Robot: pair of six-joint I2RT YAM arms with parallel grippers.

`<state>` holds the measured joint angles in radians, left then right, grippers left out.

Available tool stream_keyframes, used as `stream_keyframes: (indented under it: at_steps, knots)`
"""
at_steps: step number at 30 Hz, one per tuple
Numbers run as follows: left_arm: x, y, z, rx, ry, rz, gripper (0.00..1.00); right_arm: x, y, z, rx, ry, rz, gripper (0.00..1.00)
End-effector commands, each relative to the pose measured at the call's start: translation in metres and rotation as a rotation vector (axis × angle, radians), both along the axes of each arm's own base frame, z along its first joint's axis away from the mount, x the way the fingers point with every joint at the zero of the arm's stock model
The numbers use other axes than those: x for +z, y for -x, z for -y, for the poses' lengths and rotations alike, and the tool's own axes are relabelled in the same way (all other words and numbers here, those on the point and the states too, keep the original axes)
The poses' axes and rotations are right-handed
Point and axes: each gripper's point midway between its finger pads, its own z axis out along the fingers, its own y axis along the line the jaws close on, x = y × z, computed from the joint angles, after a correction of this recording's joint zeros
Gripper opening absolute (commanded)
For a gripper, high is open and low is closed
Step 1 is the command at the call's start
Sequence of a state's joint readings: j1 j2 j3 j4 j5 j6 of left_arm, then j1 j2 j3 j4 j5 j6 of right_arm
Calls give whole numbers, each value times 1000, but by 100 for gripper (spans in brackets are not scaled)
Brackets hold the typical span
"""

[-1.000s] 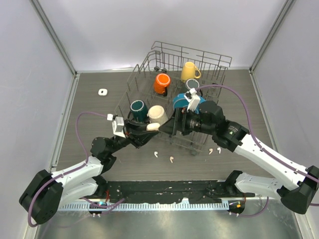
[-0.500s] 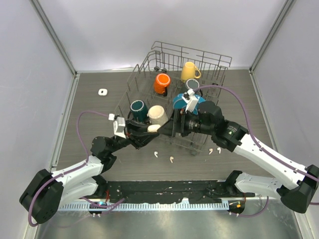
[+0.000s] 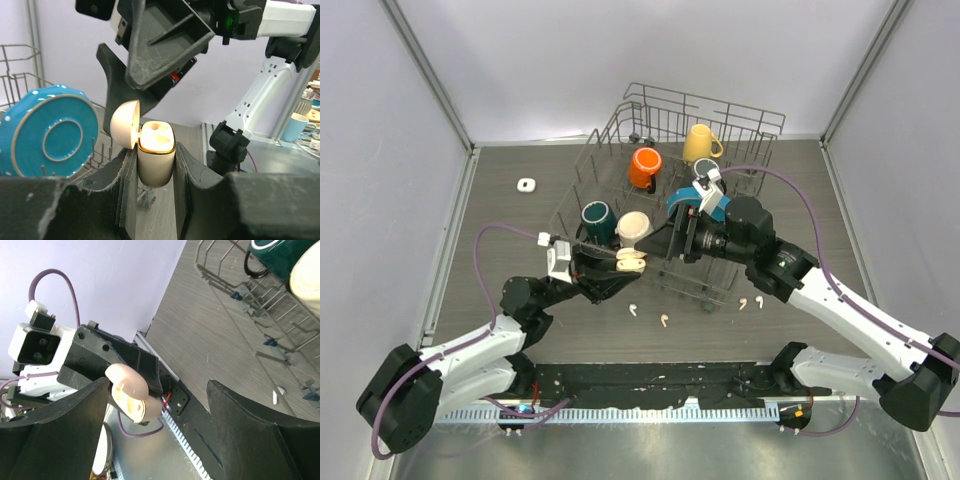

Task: Insert the wireless bluetooth earbuds into the charging case
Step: Open the charging case, then pick up the earbud from the center of the board.

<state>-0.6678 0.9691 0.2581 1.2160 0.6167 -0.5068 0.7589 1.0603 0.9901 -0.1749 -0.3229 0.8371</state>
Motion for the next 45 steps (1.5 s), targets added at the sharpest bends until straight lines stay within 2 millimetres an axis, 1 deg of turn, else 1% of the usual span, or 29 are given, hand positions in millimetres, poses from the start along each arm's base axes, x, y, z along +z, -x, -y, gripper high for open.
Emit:
stream_keyframes:
  at_steps: [1, 3, 4, 6, 8, 9, 10, 11, 12, 13, 18, 22, 25, 26, 28, 29, 34, 38, 42, 43, 45]
  knots:
    - [16, -11, -11, 118, 42, 89, 0, 36, 19, -1, 67, -140, 20, 85]
    - [17, -14, -13, 146, 41, 99, 0, 38, 23, 1, 73, -153, 9, 86]
    - [18, -15, -14, 160, 37, 109, 0, 35, 25, 1, 76, -157, -12, 86]
    - [23, -17, -16, 177, 46, 121, 0, 33, 28, 0, 88, -163, -31, 86]
    - [24, -17, -16, 179, 41, 127, 0, 32, 32, -3, 115, -196, -58, 86]
    - [26, -17, -16, 179, 41, 130, 0, 23, 33, -5, 123, -191, -85, 86]
    - [27, -17, -15, 176, 42, 134, 0, 31, 35, -8, 149, -230, -64, 86]
    - [27, -17, -14, 170, 38, 134, 0, 31, 35, -10, 155, -244, -88, 86]
    - [29, -16, -14, 169, 42, 139, 0, 24, 35, -13, 162, -239, -108, 86]
    - [30, -16, -13, 167, 41, 140, 0, 28, 37, -14, 180, -259, -103, 86]
    - [33, -15, -11, 148, 41, 145, 0, 26, 35, -20, 198, -287, -126, 86]
    - [34, -14, -9, 135, 39, 142, 0, 20, 32, -26, 207, -295, -151, 85]
    - [35, -13, -9, 131, 40, 145, 0, 17, 31, -29, 212, -306, -170, 79]
    - [36, -13, -9, 134, 43, 148, 0, 15, 30, -30, 214, -305, -180, 75]
    - [34, -14, -9, 136, 38, 143, 0, 15, 31, -31, 221, -311, -185, 73]
    - [35, -15, -9, 138, 39, 144, 0, 15, 31, -31, 223, -313, -186, 70]
    - [35, -16, -8, 137, 38, 146, 0, 13, 33, -30, 228, -310, -189, 62]
    - [34, -17, -6, 133, 36, 143, 0, 11, 34, -30, 232, -307, -192, 49]
    - [36, -17, -6, 134, 39, 142, 0, 11, 34, -29, 229, -310, -184, 42]
    - [35, -17, -6, 133, 38, 141, 0, 13, 35, -28, 230, -312, -179, 37]
    - [36, -17, -6, 131, 40, 141, 0, 11, 34, -28, 224, -303, -178, 31]
